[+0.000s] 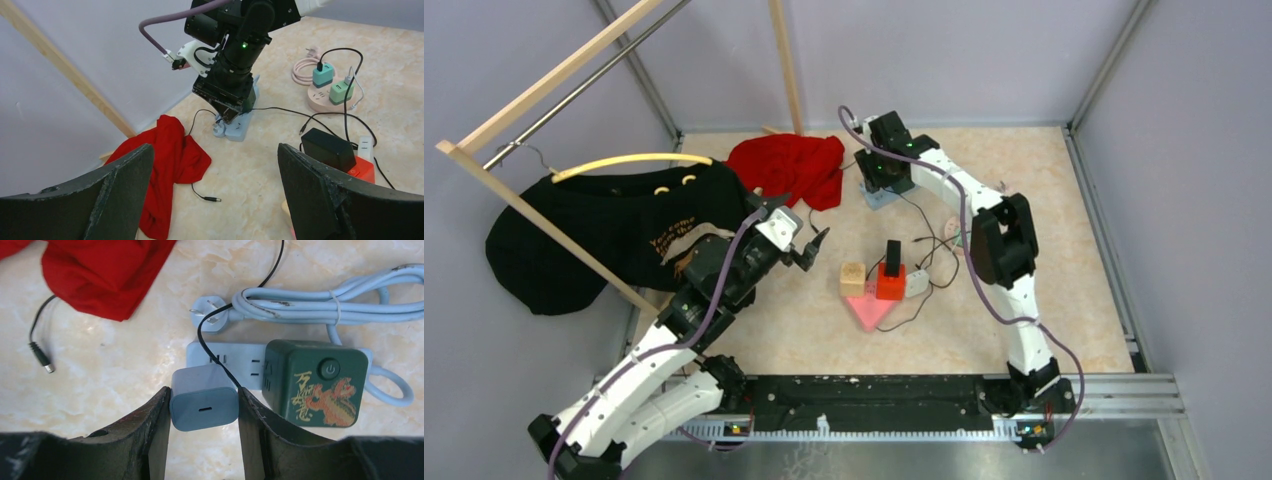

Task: Insert the plug
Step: Insert the plug into the socket.

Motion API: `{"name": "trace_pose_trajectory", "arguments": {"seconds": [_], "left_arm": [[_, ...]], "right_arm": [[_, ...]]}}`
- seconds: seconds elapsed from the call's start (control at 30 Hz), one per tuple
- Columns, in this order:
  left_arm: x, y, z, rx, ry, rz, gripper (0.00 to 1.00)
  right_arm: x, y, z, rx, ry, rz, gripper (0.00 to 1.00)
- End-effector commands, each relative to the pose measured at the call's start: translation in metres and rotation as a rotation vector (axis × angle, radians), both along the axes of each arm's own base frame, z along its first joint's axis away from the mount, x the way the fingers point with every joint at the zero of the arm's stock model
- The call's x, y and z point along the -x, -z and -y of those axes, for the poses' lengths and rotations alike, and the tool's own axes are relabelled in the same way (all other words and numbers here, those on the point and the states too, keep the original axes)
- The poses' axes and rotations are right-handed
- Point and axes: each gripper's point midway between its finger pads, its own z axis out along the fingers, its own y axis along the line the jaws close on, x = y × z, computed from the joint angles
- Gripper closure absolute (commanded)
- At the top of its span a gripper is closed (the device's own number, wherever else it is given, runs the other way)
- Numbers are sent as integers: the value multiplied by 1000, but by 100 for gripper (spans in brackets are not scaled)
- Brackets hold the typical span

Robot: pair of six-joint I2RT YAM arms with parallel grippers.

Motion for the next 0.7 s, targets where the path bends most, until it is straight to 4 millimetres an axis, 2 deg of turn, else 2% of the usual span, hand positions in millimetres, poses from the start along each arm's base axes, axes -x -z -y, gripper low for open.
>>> {"name": "trace_pose_trajectory", "arguments": {"seconds": [0.0, 0.3, 0.67], "left_arm": [[-2, -15, -11, 23, -53, 64, 1], [0, -17, -12, 27, -51, 80, 1], [0, -17, -12, 23, -52, 80, 1]], "right_arm": [[-22, -16, 2, 58, 0, 77, 74], [-28, 0, 8, 112, 9, 82, 74], [-24, 16, -2, 77, -10, 42, 74]]}}
